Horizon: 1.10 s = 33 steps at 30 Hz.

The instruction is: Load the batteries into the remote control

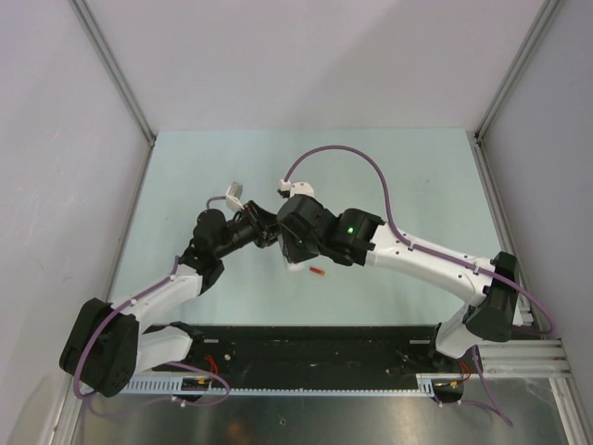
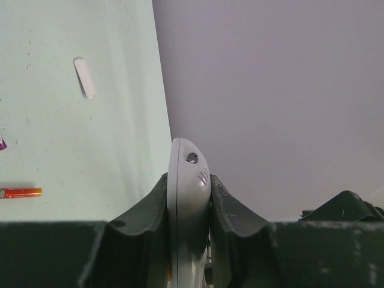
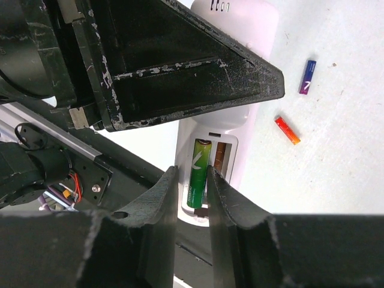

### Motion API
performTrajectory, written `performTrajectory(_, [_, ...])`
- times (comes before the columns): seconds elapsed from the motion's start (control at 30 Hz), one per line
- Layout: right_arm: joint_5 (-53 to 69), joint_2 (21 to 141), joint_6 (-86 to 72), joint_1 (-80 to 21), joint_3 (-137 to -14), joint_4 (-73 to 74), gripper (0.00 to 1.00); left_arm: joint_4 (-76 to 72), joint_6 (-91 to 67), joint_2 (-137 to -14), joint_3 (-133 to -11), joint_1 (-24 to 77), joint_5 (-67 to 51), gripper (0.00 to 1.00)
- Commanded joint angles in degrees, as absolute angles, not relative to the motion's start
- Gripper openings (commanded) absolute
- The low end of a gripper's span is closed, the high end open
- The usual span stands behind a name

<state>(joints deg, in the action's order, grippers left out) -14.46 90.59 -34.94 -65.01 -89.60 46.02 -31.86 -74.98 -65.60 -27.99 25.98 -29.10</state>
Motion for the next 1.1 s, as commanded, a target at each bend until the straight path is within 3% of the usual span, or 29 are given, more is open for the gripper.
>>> performTrajectory(0.0, [-13.8,92.1,-35.8,-65.7,-91.2,45.0,0.23,-35.3,-76.7,-63.1,-30.8,26.9,-28.8,0.00])
performTrajectory(0.1, [-13.6,92.3,-35.9,-65.8,-91.4,45.0,0.23,-35.2,-76.8,-63.2,-30.8,26.9,-28.7,0.00])
performTrajectory(0.37, [-14.2,91.3,-35.9,-66.0,-91.4,45.3,0.43,-35.3,-77.3,-63.3,-30.2,26.9,-29.1,0.00])
performTrajectory(1.07, [-18.5,88.9,-36.1,-65.8,-94.3,48.3,0.54,-35.3,-77.6,-62.9,-29.9,26.9,-29.2,0.00])
